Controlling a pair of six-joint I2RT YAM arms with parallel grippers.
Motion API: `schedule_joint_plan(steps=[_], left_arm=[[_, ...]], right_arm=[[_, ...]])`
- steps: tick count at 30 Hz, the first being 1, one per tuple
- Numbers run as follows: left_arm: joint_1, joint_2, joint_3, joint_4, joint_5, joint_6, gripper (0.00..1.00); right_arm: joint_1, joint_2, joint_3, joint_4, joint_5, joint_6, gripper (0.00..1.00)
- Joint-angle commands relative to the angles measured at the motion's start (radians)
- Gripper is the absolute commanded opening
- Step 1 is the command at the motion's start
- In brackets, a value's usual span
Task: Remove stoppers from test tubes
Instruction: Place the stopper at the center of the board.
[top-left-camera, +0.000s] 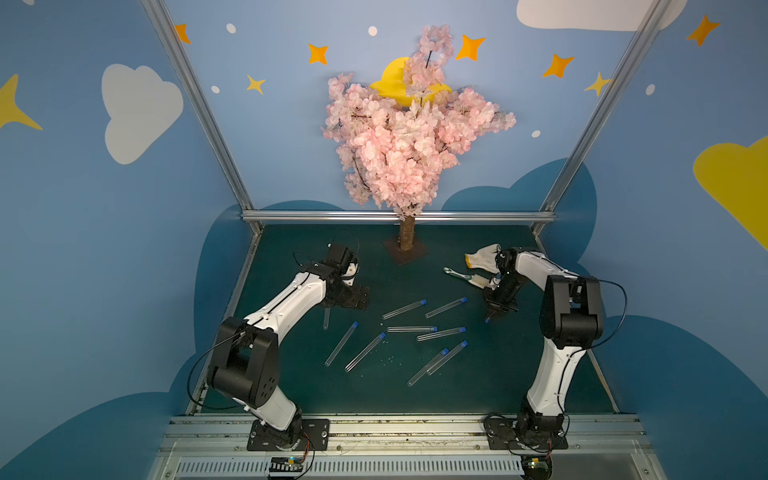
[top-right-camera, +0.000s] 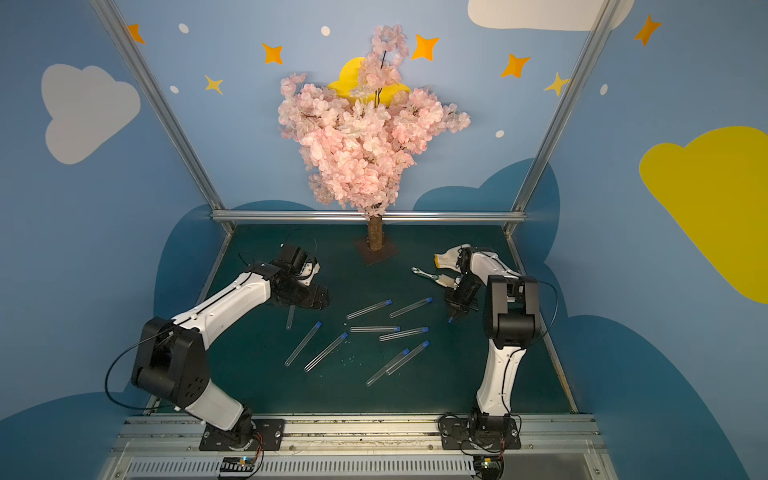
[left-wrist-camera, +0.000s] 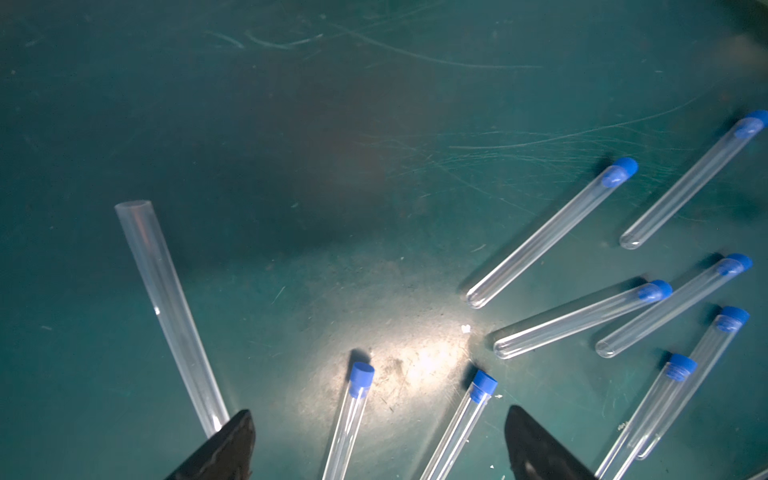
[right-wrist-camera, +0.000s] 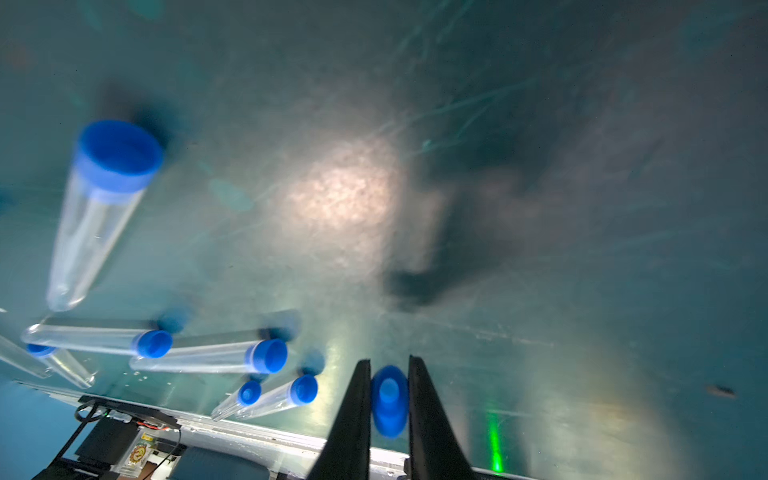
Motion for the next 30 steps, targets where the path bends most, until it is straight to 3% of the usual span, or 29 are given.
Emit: schedule_joint_plan(steps=[1,12,17,30], left_arm=[[-0.014,-0.034,-0.015,0.005,0.027,0.014,0.93],[-0.033,-0.036,-0.018,-0.009,0.045,0.002,0.93],[-0.044,-0.031,-0.017,-0.030,0.025,0.018,0.93],[-0.063,0.016,0.015,-0.123,-0.012,0.071,0.91]], right_arm=[[0.000,0.022,0.007,0.002,0.012,-0.014,0.08],[0.000,0.069,0.050,0.011,-0.015,-0.003,0.19],[0.001,0.044,0.031,0.039,-0.042,0.024,0.33],[0.016,-0.058,0.055,0.008,-0.011,0.034,0.51]])
